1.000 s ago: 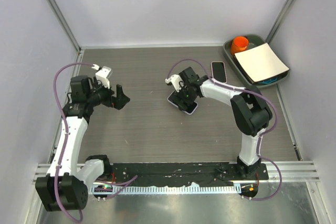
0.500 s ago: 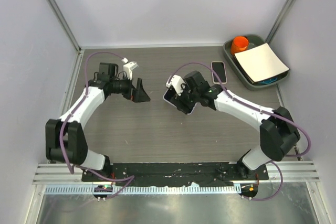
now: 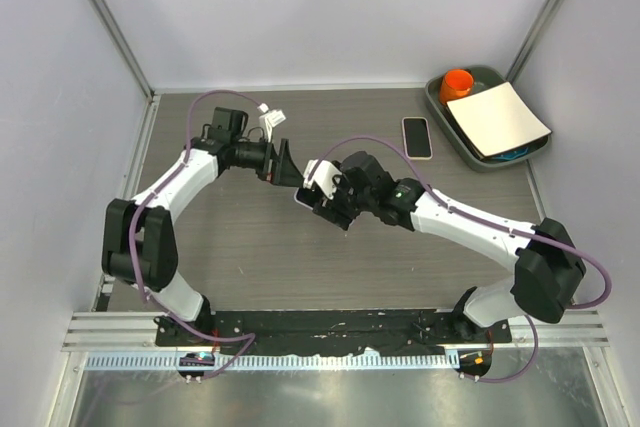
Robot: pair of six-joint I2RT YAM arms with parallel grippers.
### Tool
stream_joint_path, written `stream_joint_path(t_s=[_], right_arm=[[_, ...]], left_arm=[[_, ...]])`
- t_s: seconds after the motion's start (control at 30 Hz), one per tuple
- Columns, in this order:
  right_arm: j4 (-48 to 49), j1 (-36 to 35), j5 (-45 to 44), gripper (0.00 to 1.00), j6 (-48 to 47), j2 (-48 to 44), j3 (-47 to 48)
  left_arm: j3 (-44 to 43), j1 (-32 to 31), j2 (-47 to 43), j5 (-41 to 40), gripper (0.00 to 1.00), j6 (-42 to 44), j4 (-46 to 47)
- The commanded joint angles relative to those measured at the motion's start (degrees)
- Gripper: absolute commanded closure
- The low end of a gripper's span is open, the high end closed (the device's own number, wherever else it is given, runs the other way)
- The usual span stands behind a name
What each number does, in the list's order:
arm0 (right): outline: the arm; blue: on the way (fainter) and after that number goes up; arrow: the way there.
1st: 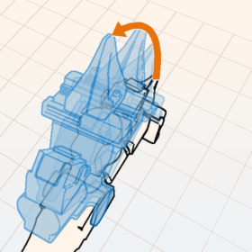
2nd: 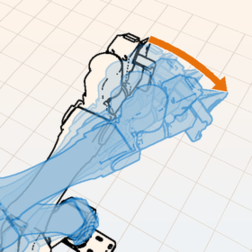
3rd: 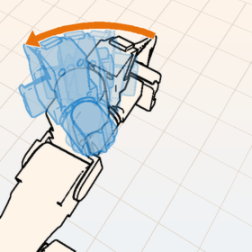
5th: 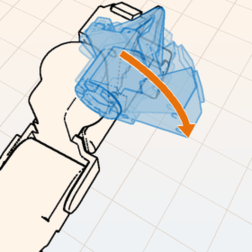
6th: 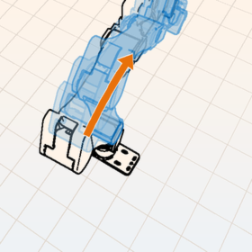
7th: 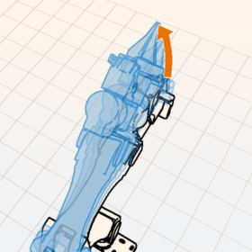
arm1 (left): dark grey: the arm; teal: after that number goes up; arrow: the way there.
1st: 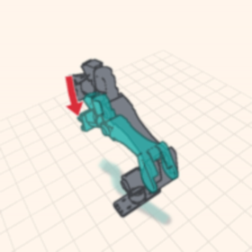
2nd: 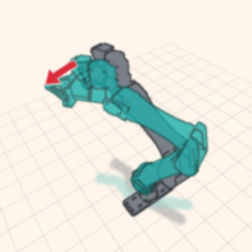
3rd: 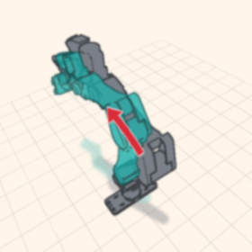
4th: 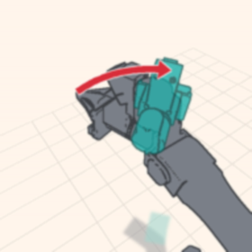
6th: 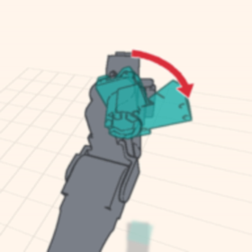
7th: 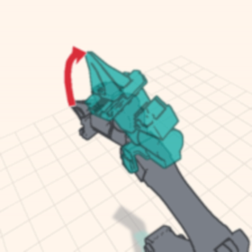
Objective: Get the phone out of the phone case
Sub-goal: Pick up the phone at the center of the board.
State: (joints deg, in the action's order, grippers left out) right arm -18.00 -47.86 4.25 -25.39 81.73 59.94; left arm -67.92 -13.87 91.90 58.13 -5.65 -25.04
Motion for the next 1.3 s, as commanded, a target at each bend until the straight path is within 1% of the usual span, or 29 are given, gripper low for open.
stream_joint_path(t_s=[0.0,0.2,0.27,0.37,0.4,0.63,0.67,0.83,0.93,1.03,1.07,1.13,1.17,1.23,1.27], right_arm=[[6.84,-1.36,-3.11,0.8,-0.63,-3.33,0.79],[7.54,-2.59,-3.99,0.8,-0.72,-3.6,0.96],[7.89,-3.03,-6.88,0.8,-0.8,-3.42,1.05],[8.85,-3.47,-8.38,0.8,-0.89,-3.16,0.79],[9.21,-3.65,-8.73,0.8,-0.89,-2.99,0.79],[10.0,-4.79,-10.14,0.8,-1.16,-2.72,0.61],[10.18,-4.88,-10.4,0.8,-1.16,-2.72,0.79],[10.35,-5.67,-11.28,0.8,-1.51,-2.37,0.79],[10.44,-6.11,-11.81,0.8,-1.68,-2.02,1.05],[10.79,-6.28,-12.33,0.8,-1.95,-1.75,0.97],[10.97,-6.37,-12.6,0.8,-1.95,-1.75,0.88],[11.32,-6.55,-13.13,0.8,-1.95,-1.67,0.96],[11.41,-6.46,-13.65,0.8,-1.95,-1.67,0.97],[11.93,-6.46,-14.18,0.78,-2.04,-1.67,0.97],[11.93,-6.55,-14.7,0.77,-2.12,-1.58,0.97]], left_arm=[[-3.0,-1.16,1.7,2.78,0.04,-1.56,0.96],[-3.8,-2.74,3.46,3.57,0.09,-1.56,0.16],[-3.97,-3.09,4.17,4.36,0.12,-1.56,-0.01],[-4.24,-3.62,4.78,5.15,0.2,-1.47,-0.45],[-4.32,-3.97,4.87,5.5,0.24,-1.3,-0.54],[-5.03,-4.76,5.66,5.86,0.33,-0.94,-1.59],[-5.03,-4.76,5.84,5.94,0.36,-0.94,-1.68],[-5.38,-5.29,6.1,6.3,0.44,-0.77,-2.21],[-5.38,-5.47,6.1,6.38,0.51,-0.77,-2.21],[-5.38,-5.56,6.28,6.47,0.64,-0.68,-2.12],[-5.47,-5.47,6.28,6.47,0.72,-0.68,-2.12],[-5.56,-5.64,6.45,6.56,0.79,-0.68,-2.12],[-5.47,-5.64,6.54,6.73,0.86,-0.68,-2.21],[-5.56,-5.64,6.45,6.73,0.93,-0.59,-2.3],[-5.56,-5.73,6.45,6.82,1.0,-0.59,-2.38]])
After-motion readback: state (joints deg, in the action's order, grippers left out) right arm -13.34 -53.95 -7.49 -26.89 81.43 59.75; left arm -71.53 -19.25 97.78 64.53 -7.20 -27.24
